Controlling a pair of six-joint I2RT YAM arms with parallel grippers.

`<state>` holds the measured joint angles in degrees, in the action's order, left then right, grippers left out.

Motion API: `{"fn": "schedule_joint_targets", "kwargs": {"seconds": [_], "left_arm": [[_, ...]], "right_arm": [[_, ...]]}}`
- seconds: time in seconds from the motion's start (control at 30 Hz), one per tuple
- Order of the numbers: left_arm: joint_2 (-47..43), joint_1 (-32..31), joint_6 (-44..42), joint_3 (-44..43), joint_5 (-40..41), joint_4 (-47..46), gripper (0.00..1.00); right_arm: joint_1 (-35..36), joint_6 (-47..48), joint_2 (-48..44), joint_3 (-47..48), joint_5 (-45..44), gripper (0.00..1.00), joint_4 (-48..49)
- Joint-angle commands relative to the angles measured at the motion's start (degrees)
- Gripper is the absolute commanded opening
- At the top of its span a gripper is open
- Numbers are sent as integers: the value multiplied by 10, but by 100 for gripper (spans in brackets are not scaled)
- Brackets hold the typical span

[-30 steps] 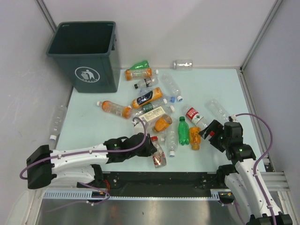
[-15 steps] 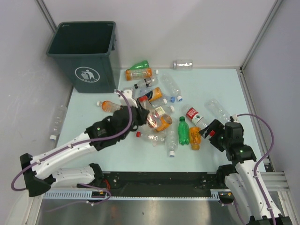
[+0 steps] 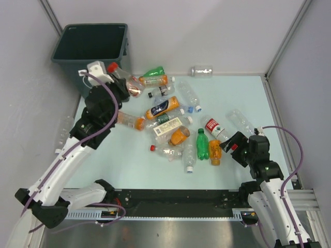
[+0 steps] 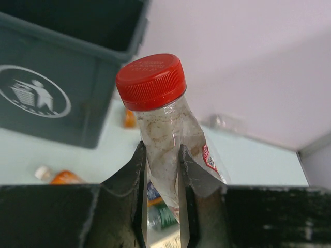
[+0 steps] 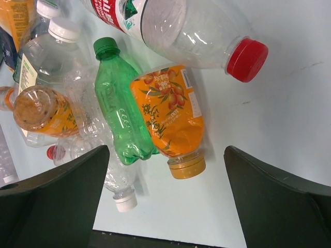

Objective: Put the plastic bottles in the bin
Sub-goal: Place the plastic bottle in the trash bin.

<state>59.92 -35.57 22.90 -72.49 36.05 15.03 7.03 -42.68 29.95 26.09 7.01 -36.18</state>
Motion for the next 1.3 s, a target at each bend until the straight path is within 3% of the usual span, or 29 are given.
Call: {"fn": "schedule_joint_targets", "kwargs": {"seconds": [0.0,0.07,0.23,0.43,0.63,0.77,1.03,1.1,1.13,1.27], "left_arm": [[20,72,-34,-47,16,-58,0],[41,112,-27,-57,58,-68,0],[92,216,45,-87,10,-110,0],[179,288,112,-170,-38,-134,0],[250,316,140,-247,-60,-144,1],[295,326,136,-281,-60,-148,26],[388,349,134,-375,-109,-95,42],[396,353,134,-396,-122,-70,52],[399,354,133,-399,-127,-65,66],[395,354,123,-404,-131,-50,89]], "right_arm": [[-1,-5,-1,10,8,98,3],[0,-7,0,10,7,98,2],[-1,-7,2,10,8,98,3],[-1,-7,8,10,8,98,8],[-1,-9,30,10,14,98,28],[-1,-7,39,10,15,98,32],[-2,-3,39,10,17,98,30],[-3,-4,38,10,18,98,30],[-3,-4,36,10,17,98,29],[-3,-4,33,10,20,98,28]]}}
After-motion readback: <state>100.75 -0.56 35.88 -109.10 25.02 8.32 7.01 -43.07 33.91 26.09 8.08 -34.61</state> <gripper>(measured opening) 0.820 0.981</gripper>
